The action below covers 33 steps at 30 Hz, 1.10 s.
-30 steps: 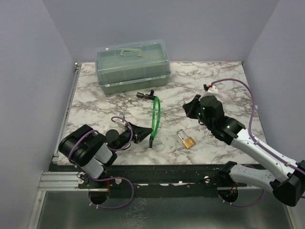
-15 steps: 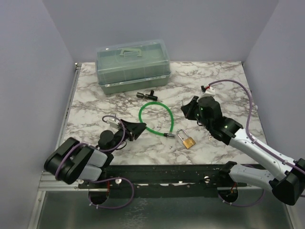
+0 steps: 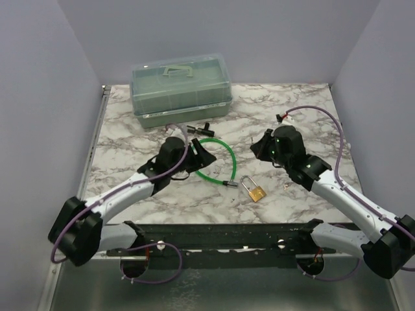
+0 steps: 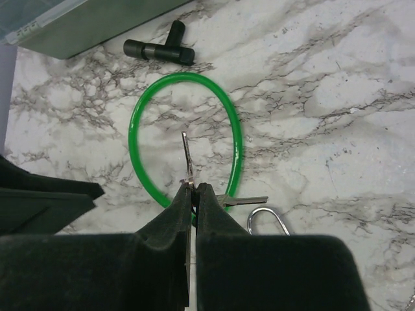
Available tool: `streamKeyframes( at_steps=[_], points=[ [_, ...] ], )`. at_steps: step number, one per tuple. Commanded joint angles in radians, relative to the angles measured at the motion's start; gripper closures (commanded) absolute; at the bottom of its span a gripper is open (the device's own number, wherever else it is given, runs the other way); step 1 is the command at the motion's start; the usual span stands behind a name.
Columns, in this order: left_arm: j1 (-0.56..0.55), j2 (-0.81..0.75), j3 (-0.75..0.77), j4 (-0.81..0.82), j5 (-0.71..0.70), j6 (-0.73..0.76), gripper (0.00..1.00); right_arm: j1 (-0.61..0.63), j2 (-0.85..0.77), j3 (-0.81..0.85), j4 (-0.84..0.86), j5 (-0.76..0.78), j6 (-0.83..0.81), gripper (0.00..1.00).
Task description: Unlock with the key
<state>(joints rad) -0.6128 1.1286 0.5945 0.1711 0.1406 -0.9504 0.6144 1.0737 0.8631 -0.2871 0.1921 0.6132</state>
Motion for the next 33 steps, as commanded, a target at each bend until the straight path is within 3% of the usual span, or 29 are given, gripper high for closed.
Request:
streamKeyframes(
  at_steps=[1, 4, 7, 13, 18, 21, 26, 33],
  points=[
    [-0.105, 0.216, 0.168, -0.389, -0.087, 0.176, 0.38, -0.052, -0.013, 0.005, -0.034, -0.1, -0.018, 1.0],
    [-0.191, 0.294, 0.25, -0.397, -0.123, 0.21, 0.37, -0.09, -0.017, -0.001, -0.052, -0.145, -0.016, 1.0],
    [-0.263, 0.329, 0.316, -0.407, -0.169, 0.371, 0.36, -0.1, -0.038, -0.017, -0.061, -0.153, -0.018, 1.0],
    [-0.385, 0.335, 0.333, -0.395, -0.265, 0.905, 0.34, -0.111, -0.068, -0.059, -0.048, -0.185, -0.024, 1.0],
    [-0.397, 0.354, 0.308, -0.368, -0.149, 1.321, 0.31, -0.114, -0.072, -0.077, -0.021, -0.226, -0.017, 1.0],
    [-0.392, 0.389, 0.306, -0.366, -0.09, 1.507, 0.35, -0.114, -0.077, -0.086, -0.014, -0.234, -0.013, 1.0],
    [-0.327, 0.427, 0.335, -0.384, 0.105, 1.616, 0.39, -0.116, -0.097, -0.104, -0.014, -0.245, -0.005, 1.0],
    [-0.264, 0.525, 0.381, -0.386, 0.257, 1.648, 0.41, -0.124, -0.131, -0.13, -0.028, -0.252, -0.002, 1.0]
  ],
)
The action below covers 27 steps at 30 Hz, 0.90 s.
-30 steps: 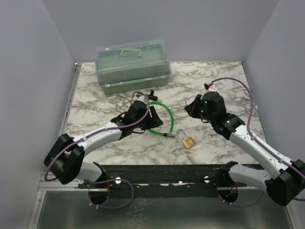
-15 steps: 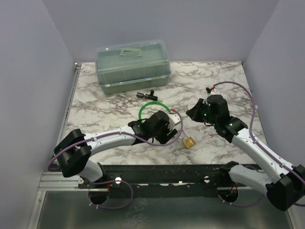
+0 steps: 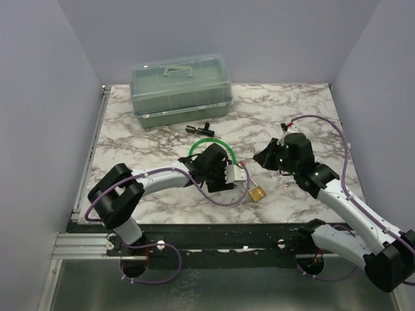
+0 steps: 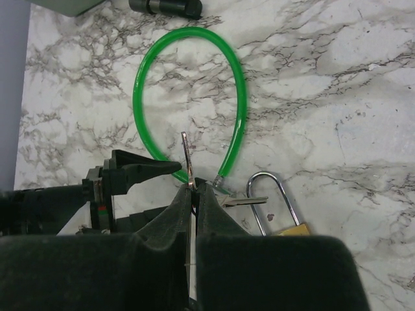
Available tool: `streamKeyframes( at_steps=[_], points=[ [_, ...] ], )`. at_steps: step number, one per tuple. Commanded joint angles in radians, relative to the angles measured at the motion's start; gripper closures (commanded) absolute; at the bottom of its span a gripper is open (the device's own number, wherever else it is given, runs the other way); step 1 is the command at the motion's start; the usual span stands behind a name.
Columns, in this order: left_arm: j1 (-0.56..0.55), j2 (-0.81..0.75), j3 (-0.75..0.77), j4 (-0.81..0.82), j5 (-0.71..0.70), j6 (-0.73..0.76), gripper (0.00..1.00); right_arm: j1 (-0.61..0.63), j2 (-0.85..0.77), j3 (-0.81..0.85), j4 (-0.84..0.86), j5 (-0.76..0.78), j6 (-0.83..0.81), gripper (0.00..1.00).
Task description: Unlock with the key
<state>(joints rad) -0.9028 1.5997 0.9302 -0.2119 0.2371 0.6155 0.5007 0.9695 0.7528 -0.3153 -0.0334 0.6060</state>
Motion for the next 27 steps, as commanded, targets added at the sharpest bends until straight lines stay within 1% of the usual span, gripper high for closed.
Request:
streamKeyframes(
  at_steps=[1, 8, 11, 16, 20, 21, 22, 25, 27],
  points=[
    [0.033, 0.071, 0.055, -0.002, 0.174, 0.086, 0.42, -0.011, -0.031, -0.023, -0.001, -0.028, 0.006, 1.0],
    [0.055, 0.172, 0.129, -0.001, 0.212, 0.117, 0.43, -0.013, -0.051, -0.063, 0.016, -0.069, 0.027, 1.0],
    [0.056, 0.205, 0.152, -0.018, 0.207, 0.128, 0.43, -0.014, -0.061, -0.074, 0.015, -0.075, 0.028, 1.0],
    [0.056, 0.252, 0.174, -0.067, 0.215, 0.136, 0.47, -0.017, -0.071, -0.081, 0.009, -0.081, 0.022, 1.0],
    [0.051, 0.289, 0.179, -0.093, 0.184, 0.138, 0.5, -0.022, -0.072, -0.083, 0.006, -0.089, 0.017, 1.0],
    [0.051, 0.297, 0.179, -0.098, 0.186, 0.139, 0.52, -0.023, -0.073, -0.083, 0.007, -0.09, 0.014, 1.0],
    [0.05, 0.302, 0.178, -0.099, 0.192, 0.141, 0.59, -0.024, -0.073, -0.083, 0.007, -0.092, 0.013, 1.0],
    [0.039, 0.31, 0.179, -0.113, 0.192, 0.155, 0.84, -0.028, -0.073, -0.083, 0.003, -0.097, 0.011, 1.0],
    [0.03, 0.307, 0.183, -0.142, 0.172, 0.164, 0.94, -0.029, -0.076, -0.08, -0.002, -0.098, 0.011, 1.0]
  ],
)
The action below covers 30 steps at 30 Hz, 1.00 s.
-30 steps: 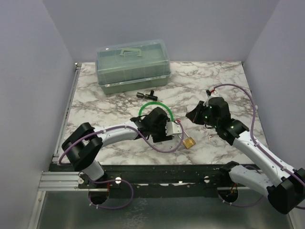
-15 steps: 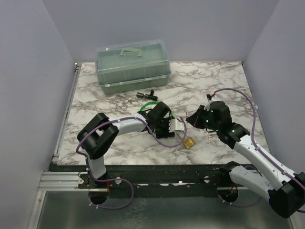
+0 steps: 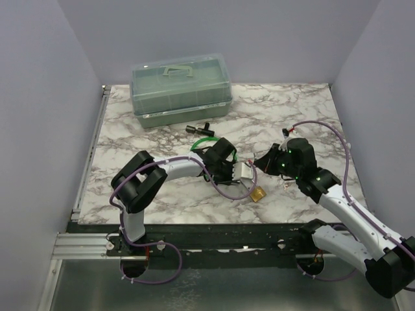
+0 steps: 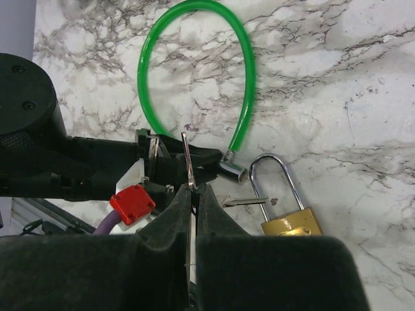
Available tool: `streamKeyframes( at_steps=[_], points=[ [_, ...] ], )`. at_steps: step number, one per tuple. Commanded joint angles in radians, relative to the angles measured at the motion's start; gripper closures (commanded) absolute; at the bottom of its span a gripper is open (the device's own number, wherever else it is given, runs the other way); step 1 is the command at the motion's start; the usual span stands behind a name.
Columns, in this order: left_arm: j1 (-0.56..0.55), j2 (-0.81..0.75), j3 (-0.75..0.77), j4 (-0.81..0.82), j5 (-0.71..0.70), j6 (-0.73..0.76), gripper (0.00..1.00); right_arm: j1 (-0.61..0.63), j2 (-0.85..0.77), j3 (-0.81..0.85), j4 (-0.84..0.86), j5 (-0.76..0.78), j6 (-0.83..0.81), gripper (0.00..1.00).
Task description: Unlock with the key
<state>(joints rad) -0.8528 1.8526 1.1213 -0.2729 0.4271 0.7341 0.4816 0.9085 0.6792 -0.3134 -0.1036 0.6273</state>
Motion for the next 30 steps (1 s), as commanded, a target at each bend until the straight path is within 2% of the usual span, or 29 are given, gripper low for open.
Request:
streamKeyframes(
  at_steps=[1, 2, 9, 19, 23, 30],
  points=[
    [-0.025, 0.046, -0.008, -0.096, -0.028, 0.048, 0.96, -0.01, -0.02, -0.005, -0.005, -0.029, -0.011, 1.0],
    [-0.03, 0.035, -0.013, -0.108, -0.038, 0.05, 1.0, -0.011, -0.024, -0.006, -0.006, -0.03, -0.011, 1.0],
    [-0.053, -0.179, -0.122, -0.122, -0.11, 0.015, 1.0, -0.011, -0.017, -0.015, 0.035, -0.09, -0.01, 1.0],
    [-0.055, -0.563, -0.339, -0.009, -0.208, 0.01, 1.0, -0.011, 0.055, 0.018, 0.172, -0.326, -0.023, 1.0],
    [-0.042, -0.727, -0.436, 0.015, -0.147, 0.016, 1.0, -0.011, 0.085, 0.034, 0.207, -0.477, -0.051, 1.0],
    [-0.03, -1.033, -0.639, 0.235, -0.081, -0.021, 1.0, -0.009, 0.083, 0.054, 0.204, -0.725, -0.081, 1.0]
  ],
)
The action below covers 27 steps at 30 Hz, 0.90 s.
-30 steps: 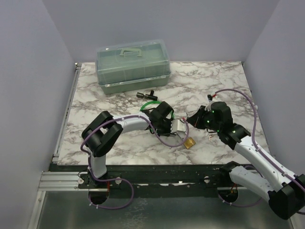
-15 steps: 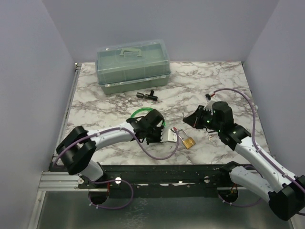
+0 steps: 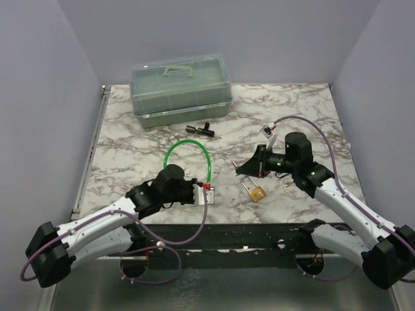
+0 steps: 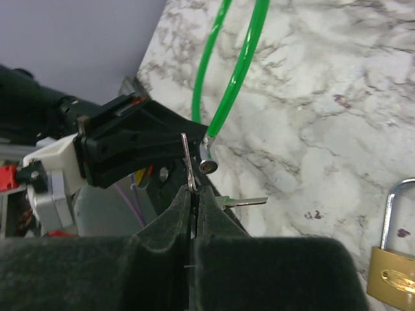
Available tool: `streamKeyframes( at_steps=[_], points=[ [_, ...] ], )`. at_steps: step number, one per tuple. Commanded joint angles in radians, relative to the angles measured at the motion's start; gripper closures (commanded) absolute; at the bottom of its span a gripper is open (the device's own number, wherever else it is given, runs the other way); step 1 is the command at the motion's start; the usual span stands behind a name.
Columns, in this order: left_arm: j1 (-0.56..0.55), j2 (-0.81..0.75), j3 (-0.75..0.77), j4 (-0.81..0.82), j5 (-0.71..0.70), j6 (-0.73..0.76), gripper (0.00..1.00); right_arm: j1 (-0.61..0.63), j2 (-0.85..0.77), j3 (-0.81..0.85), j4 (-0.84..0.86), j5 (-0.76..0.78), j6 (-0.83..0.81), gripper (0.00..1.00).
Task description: Unlock with the key
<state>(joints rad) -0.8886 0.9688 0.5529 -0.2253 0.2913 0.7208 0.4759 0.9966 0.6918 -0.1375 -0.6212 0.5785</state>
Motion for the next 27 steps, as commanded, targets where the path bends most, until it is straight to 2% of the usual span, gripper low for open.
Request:
streamKeyframes(
  at_steps=[1, 5, 12, 17, 27],
  points=[
    [0.007, -0.178, -0.079, 0.193, 0.055, -0.006, 1.0, -0.003, -0.004, 0.042, 0.018, -0.24, -0.032, 1.0],
    [0.008, -0.278, -0.119, 0.21, 0.062, 0.0, 1.0, -0.004, 0.026, 0.037, -0.008, -0.387, -0.007, 1.0],
    [0.007, -0.419, -0.201, 0.295, 0.07, 0.0, 1.0, -0.003, 0.087, 0.068, -0.184, -0.43, -0.046, 1.0],
    [0.007, -0.417, -0.204, 0.3, 0.083, 0.02, 1.0, -0.002, 0.102, 0.082, -0.195, -0.496, -0.033, 1.0],
    [0.007, -0.353, -0.187, 0.295, 0.124, 0.036, 1.0, 0.027, 0.198, 0.135, -0.296, -0.487, -0.1, 1.0]
  ],
)
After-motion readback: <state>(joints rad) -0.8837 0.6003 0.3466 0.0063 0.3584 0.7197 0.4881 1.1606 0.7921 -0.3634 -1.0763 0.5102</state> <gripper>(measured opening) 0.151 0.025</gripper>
